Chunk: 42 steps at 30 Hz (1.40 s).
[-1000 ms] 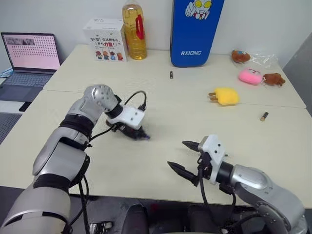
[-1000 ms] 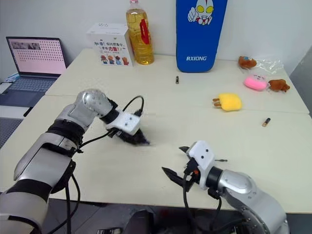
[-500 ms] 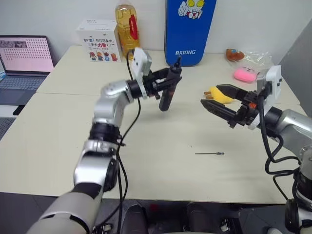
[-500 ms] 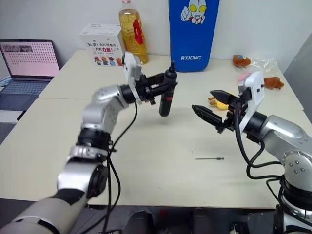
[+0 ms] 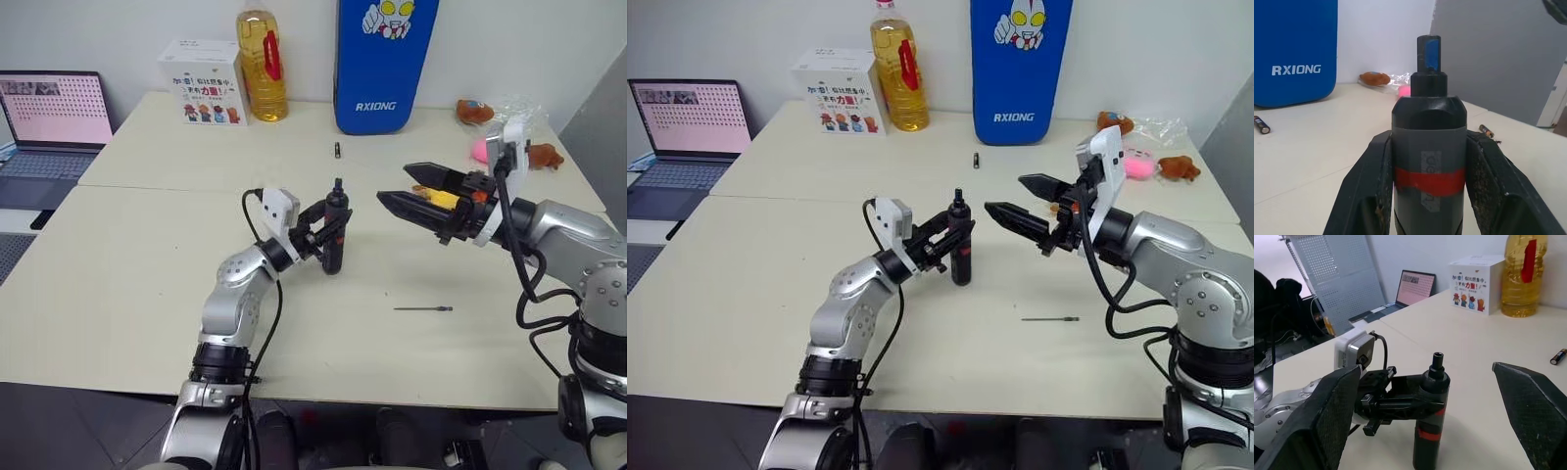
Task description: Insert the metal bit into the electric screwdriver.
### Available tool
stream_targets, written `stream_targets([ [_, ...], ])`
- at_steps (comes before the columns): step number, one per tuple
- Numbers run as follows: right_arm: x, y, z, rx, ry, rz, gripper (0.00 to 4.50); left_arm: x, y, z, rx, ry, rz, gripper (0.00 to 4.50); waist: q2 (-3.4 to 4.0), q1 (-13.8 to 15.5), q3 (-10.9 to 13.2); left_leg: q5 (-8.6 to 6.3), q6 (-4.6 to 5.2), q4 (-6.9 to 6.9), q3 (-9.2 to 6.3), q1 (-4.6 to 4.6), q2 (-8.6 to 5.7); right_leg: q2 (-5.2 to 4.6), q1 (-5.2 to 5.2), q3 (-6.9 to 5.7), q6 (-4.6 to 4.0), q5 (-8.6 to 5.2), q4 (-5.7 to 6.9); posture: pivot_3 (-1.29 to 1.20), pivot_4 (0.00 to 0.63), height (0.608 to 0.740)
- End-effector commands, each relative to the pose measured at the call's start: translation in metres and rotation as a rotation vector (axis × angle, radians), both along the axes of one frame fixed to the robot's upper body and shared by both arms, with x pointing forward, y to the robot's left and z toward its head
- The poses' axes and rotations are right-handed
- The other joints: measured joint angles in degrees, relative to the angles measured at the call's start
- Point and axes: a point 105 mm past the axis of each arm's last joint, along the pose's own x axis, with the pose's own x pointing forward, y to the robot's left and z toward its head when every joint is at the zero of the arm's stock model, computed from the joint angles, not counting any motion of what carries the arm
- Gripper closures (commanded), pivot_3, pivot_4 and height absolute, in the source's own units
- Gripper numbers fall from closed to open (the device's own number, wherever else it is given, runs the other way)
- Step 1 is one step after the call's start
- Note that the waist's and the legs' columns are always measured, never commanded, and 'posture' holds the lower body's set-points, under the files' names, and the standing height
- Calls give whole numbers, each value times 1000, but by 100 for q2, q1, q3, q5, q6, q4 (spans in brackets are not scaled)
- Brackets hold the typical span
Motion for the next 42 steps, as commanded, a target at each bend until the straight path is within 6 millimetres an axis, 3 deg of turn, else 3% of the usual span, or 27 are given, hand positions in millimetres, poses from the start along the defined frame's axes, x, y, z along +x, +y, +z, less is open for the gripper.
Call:
stream_targets([
  [1,0,-6,-4,-38,-13,6,0,-10,1,-1,45,-36,15,2828,2,-5,-1,0,0,-1,1,1,0,0,0,1,0,0,0,0,150,740],
  [10,6,-17,-19,-163,2,3,0,-10,11,-7,46,-7,80,2828,10,-21,-7,-1,2,-2,1,6,0,1,1,4,0,0,1,0,150,740],
  [14,-5,-40,-71,-674,-37,121,0,-11,8,-5,55,-16,70,2828,15,-21,-11,-3,4,-4,1,6,-1,0,2,3,1,-1,-6,0,150,740],
  [19,-7,-52,-110,-944,-41,272,0,-8,9,-6,61,-18,82,2828,26,-89,-18,-5,6,-3,5,16,-3,1,3,15,4,-3,-3,0,150,740],
  [24,-3,-45,-131,-968,17,345,0,-9,6,-6,58,-19,87,2828,29,-89,-19,-5,5,-2,4,18,-4,3,3,18,4,-3,0,0,150,740],
  [35,15,-55,-173,-1147,28,426,0,-9,10,-4,56,-30,112,2828,29,-60,-24,-5,5,-1,4,22,-3,4,6,14,3,-3,0,0,150,740],
  [42,19,-58,-180,-1180,31,470,0,-10,11,-4,47,-33,126,2828,-7,-67,-57,-5,4,-1,4,45,-3,3,30,13,2,-3,0,0,150,740],
])
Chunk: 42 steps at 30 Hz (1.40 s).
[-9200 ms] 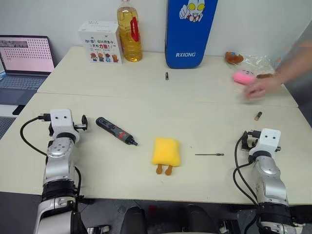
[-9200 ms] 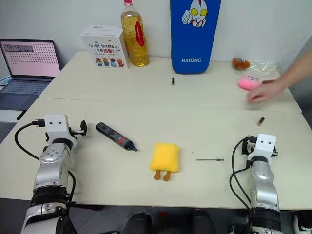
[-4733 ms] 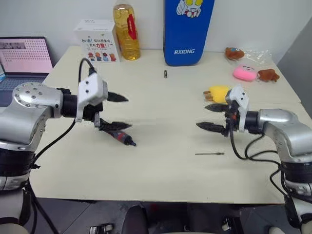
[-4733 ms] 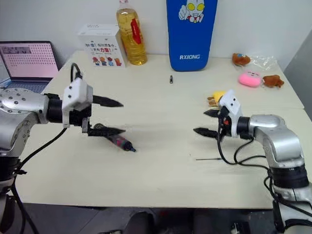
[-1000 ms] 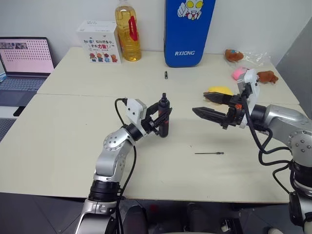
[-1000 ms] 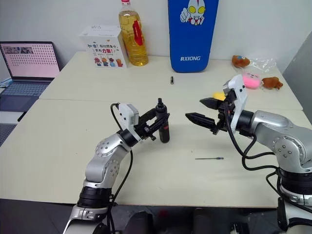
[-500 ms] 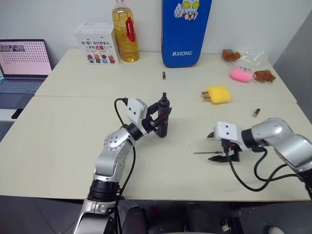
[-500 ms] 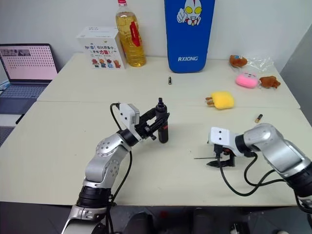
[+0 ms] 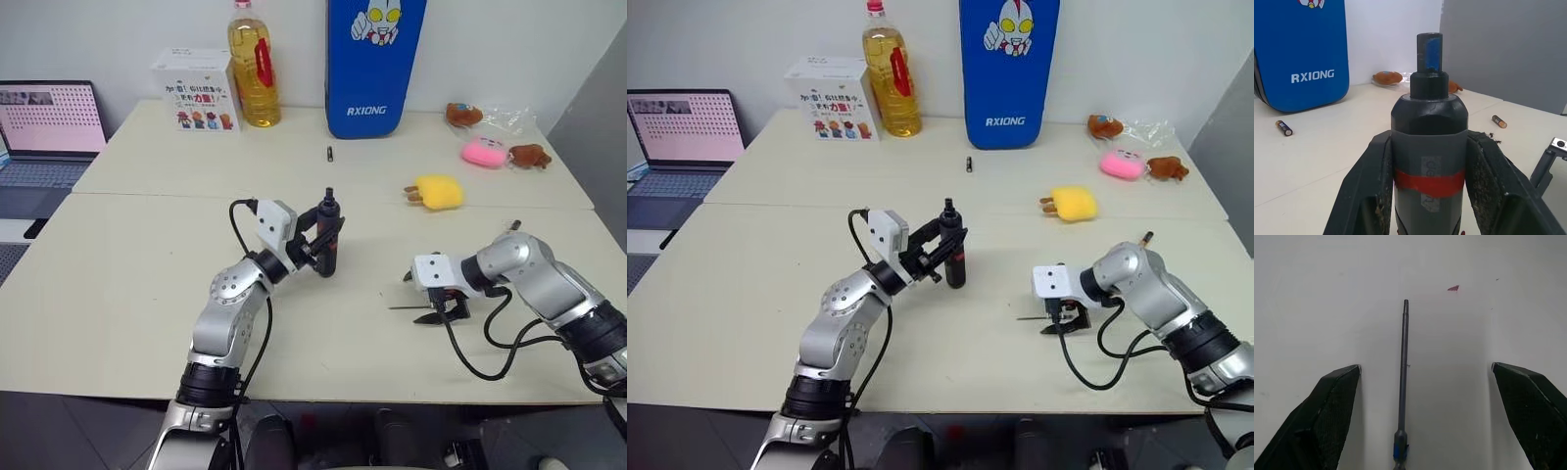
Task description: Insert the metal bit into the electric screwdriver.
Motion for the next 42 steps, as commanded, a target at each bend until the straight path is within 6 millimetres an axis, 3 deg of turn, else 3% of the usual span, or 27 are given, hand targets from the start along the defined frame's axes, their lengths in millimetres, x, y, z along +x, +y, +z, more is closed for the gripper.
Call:
stream_targets([
  [1,1,-19,-20,-106,30,-24,0,-3,2,3,0,-21,22,2828,-3,1,-7,0,0,0,0,0,0,0,1,1,0,0,0,0,150,740],
  [10,5,-22,-20,-118,29,-15,0,-5,1,1,-2,-17,19,2828,-6,18,-26,-1,-1,2,1,0,-1,-2,3,0,-1,1,-3,0,150,740],
  [17,-11,-7,-19,-87,68,39,0,-6,2,0,-1,-18,24,2828,-6,25,-28,-1,-2,1,0,-2,-1,-1,3,0,-1,1,-5,0,150,740],
  [23,-18,-10,-24,-108,87,46,1584,-8,1,-1,-5,-16,27,2828,-4,23,-29,-2,-2,-2,0,0,0,-1,3,-1,-1,0,-8,0,150,740],
  [28,-15,-13,-25,-74,106,-4,2415,-7,2,-1,-7,-20,30,2828,-7,21,-34,-2,-2,-2,0,0,0,-1,3,0,-1,0,-8,0,150,740],
  [32,-9,-28,-27,-100,90,-55,3039,-7,0,0,-7,-24,25,2828,-10,19,-43,-2,-2,-2,0,0,0,-1,3,0,-2,0,-8,0,150,740],
  [38,-3,-52,-33,-176,53,-69,4322,-6,-6,-2,38,-46,4,2828,-16,21,-56,-2,-2,0,0,1,-1,-2,7,1,-2,1,-12,0,150,740],
  [42,-8,-58,-34,-184,75,-67,4472,-5,-8,-1,23,-45,-3,2828,-19,48,-60,-2,-2,2,0,0,-2,-3,8,0,-2,1,-13,0,150,740],
])
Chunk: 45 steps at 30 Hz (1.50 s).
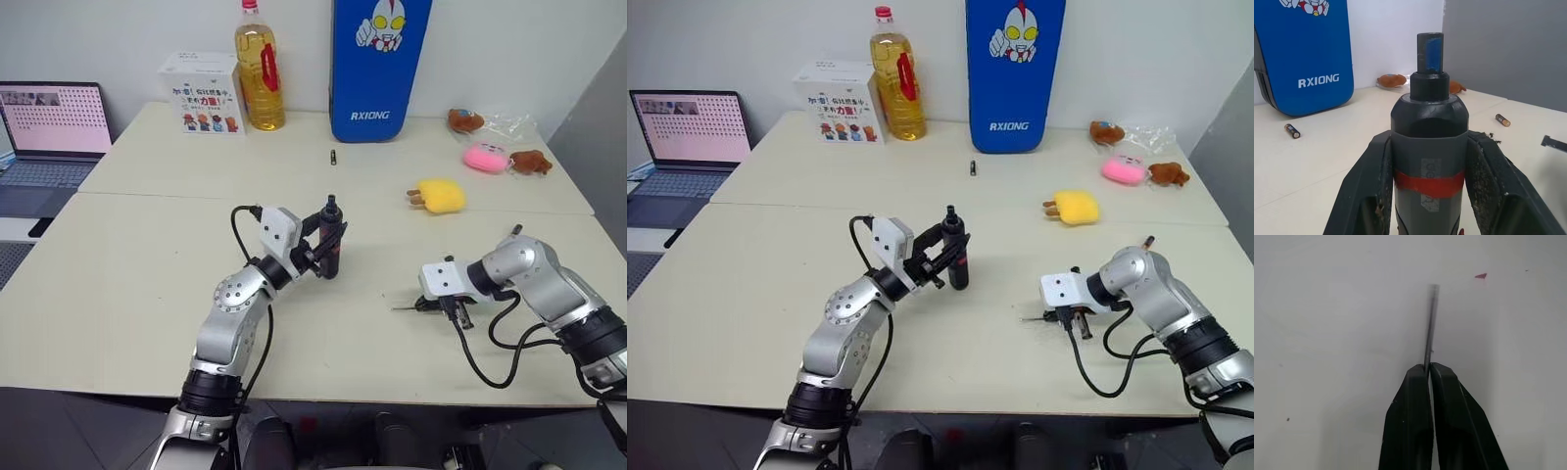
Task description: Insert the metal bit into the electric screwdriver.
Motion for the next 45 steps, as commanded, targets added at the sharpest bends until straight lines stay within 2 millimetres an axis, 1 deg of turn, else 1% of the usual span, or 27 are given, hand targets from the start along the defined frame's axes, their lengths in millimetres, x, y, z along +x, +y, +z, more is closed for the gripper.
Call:
stream_targets([
  [1,-4,-37,-24,-143,52,-107,4472,1,-1,4,-2,-22,-2,2828,0,21,-1,0,0,1,0,-1,0,-1,0,1,0,0,-2,0,150,740],
  [4,-8,-34,-21,-136,50,-90,4472,1,-1,5,-6,-22,-2,2828,-1,36,-1,-1,-1,1,1,-2,-1,-1,1,1,0,0,-4,0,150,740],
  [7,-6,-26,-11,-86,35,-100,4472,2,-1,5,-11,-21,-1,2828,0,51,0,-1,-1,1,0,-3,-1,-1,0,0,0,0,-5,0,150,740],
  [9,-5,-10,7,43,46,-132,4472,2,1,6,-14,-21,5,2828,0,55,0,-1,-2,1,0,-6,-1,-2,-1,0,0,0,-7,0,150,740],
  [11,-3,17,51,307,73,-190,4472,3,4,6,-18,-21,18,2828,9,56,9,-1,-2,1,-1,-14,-1,-1,-8,-1,0,1,-7,0,150,740],
  [12,-4,25,65,385,87,-203,4472,3,5,6,-19,-22,22,2828,21,47,16,-1,-2,1,-2,-19,-1,-1,-13,-1,-2,1,-6,0,150,740],
  [13,1,35,96,558,76,-254,4472,3,8,6,-22,-19,30,2828,31,29,22,-1,-2,0,-1,-19,0,-1,-17,1,-2,2,-4,0,150,740],
  [14,5,42,124,719,72,-307,4472,3,10,5,-25,-15,37,2828,39,3,27,-1,-2,-3,-3,-19,0,0,-17,1,-2,1,-3,0,150,740],
  [15,6,45,145,849,73,-347,4472,2,11,5,-25,-12,42,2828,48,-32,33,-1,-2,-5,-3,-18,2,2,-19,1,-2,2,-1,0,150,740],
  [16,7,49,163,961,74,-384,4472,3,13,3,-30,-4,48,2828,61,-39,39,-1,-2,-5,-3,-19,3,3,-26,4,-3,2,9,0,150,740],
  [17,10,51,175,1045,71,-428,4472,4,14,2,-36,3,58,2828,67,-18,41,-1,-2,-5,-3,-19,2,3,-29,6,-3,2,15,0,150,740],
  [19,13,58,192,1179,78,-495,4472,4,15,1,-44,11,66,2828,67,-9,40,-1,-2,-8,-12,-24,4,3,-29,-8,-6,-1,12,0,150,740],
  [21,13,69,207,1287,79,-521,4472,3,11,2,-44,12,47,2828,62,-7,37,-2,-2,-12,-12,-25,4,2,-26,-11,-6,-1,4,0,150,740],
  [23,14,78,218,1377,74,-557,4472,3,6,3,-40,12,24,2828,67,-11,39,-1,-2,-11,-6,-29,2,1,-33,-4,-6,-1,8,0,150,740],
  [25,16,84,225,1455,78,-594,4472,3,4,5,-33,10,5,2828,69,-15,40,-1,-1,-12,-7,-34,2,2,-37,-5,-6,-1,9,0,150,740],
  [28,15,94,227,1512,85,-624,4472,4,2,7,-31,7,-11,2828,71,-14,41,-1,-1,-13,-7,-37,3,3,-41,-4,-6,-1,10,0,150,740],
  [30,17,99,223,1532,73,-653,4472,4,0,8,-31,6,-21,2828,71,-17,41,-1,-1,-14,-7,-38,2,2,-41,-5,-5,-1,8,0,150,740],
  [34,27,112,201,1562,4,-749,4472,3,-7,11,-36,6,-44,2828,70,-19,41,-2,-1,-19,-8,-38,2,2,-41,-5,-5,-2,4,0,150,740],
  [36,28,118,193,1540,-49,-756,4472,2,-9,12,-35,5,-46,2828,71,-21,41,-2,-1,-23,-6,-39,1,2,-42,-3,-4,-2,0,0,150,740],
  [40,23,127,189,1538,-81,-731,4472,2,-9,13,-38,6,-51,2828,72,-23,42,-1,-1,-28,-5,-40,1,3,-46,-3,-4,-2,-1,0,150,740],
  [45,20,127,193,1562,-105,-721,4472,1,-12,17,-35,4,-71,2828,71,-21,42,-1,0,-35,-6,-40,1,3,-46,-5,-4,-2,-9,0,150,740],
])
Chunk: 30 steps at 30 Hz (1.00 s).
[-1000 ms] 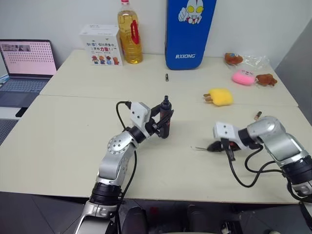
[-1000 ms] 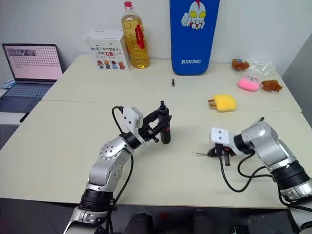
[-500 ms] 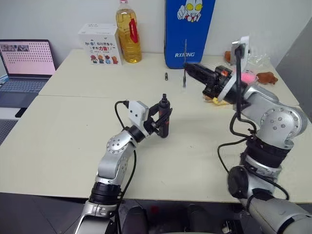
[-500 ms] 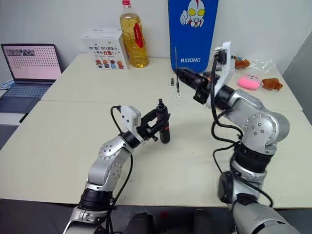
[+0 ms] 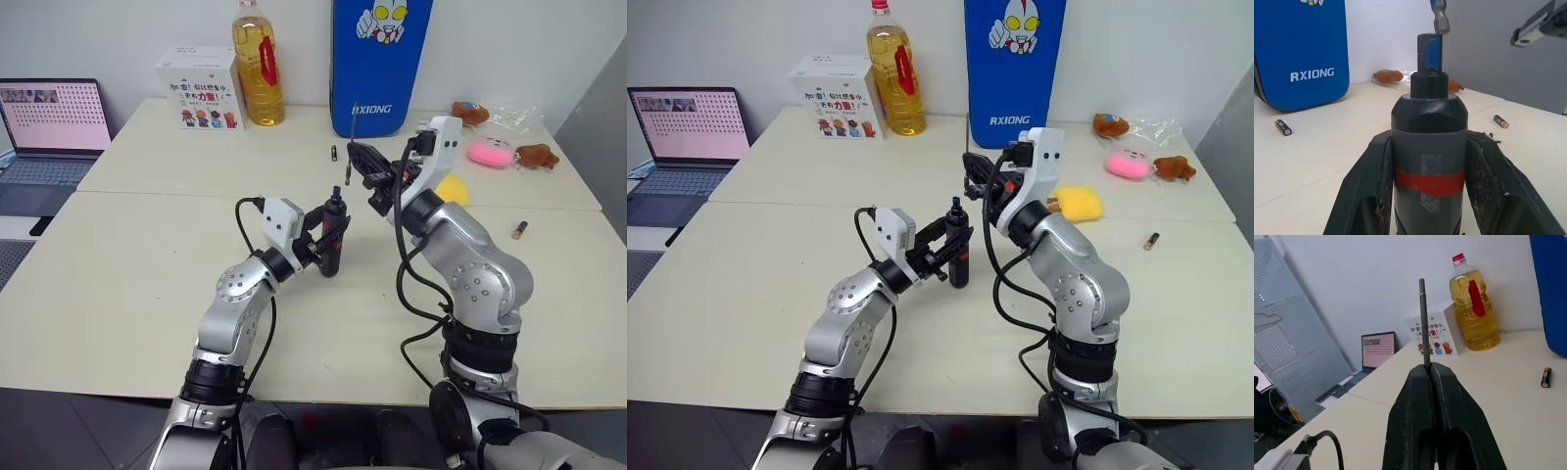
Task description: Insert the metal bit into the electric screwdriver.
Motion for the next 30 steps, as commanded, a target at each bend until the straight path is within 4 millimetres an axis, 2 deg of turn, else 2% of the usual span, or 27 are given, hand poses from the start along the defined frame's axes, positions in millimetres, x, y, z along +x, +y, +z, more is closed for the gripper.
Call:
stream_targets([
  [1,-8,-3,16,29,-81,-22,4472,-5,-8,9,-5,-22,-45,2828,0,0,0,0,0,-2,0,0,0,0,0,0,0,0,-2,0,150,740],
  [7,-9,-7,27,40,-119,-37,4472,-5,-14,21,-10,-48,-74,2828,0,4,0,1,-1,-32,1,2,-2,0,-2,-3,0,0,-18,0,150,740],
  [15,-8,-6,29,6,-149,-57,4472,-3,-19,21,-3,-54,-88,2828,0,2,0,1,0,-54,4,-10,-2,1,-3,-9,0,1,-62,0,150,740],
  [21,-10,-11,39,65,-159,-47,4472,-4,-23,29,-16,-71,-103,2828,0,0,1,1,0,-55,5,-11,-2,1,-4,-12,0,1,-65,0,150,740],
  [26,-13,-24,46,144,-113,80,4472,-14,-25,42,-51,-61,-185,2828,1,0,3,1,0,-55,4,-11,-2,1,-4,-12,0,1,-63,0,150,740],
  [30,-21,-39,62,270,-53,260,4472,-35,-27,50,-33,-42,-360,2828,7,-3,10,1,0,-57,4,-13,-1,1,-4,-12,0,1,-65,0,150,740],
])
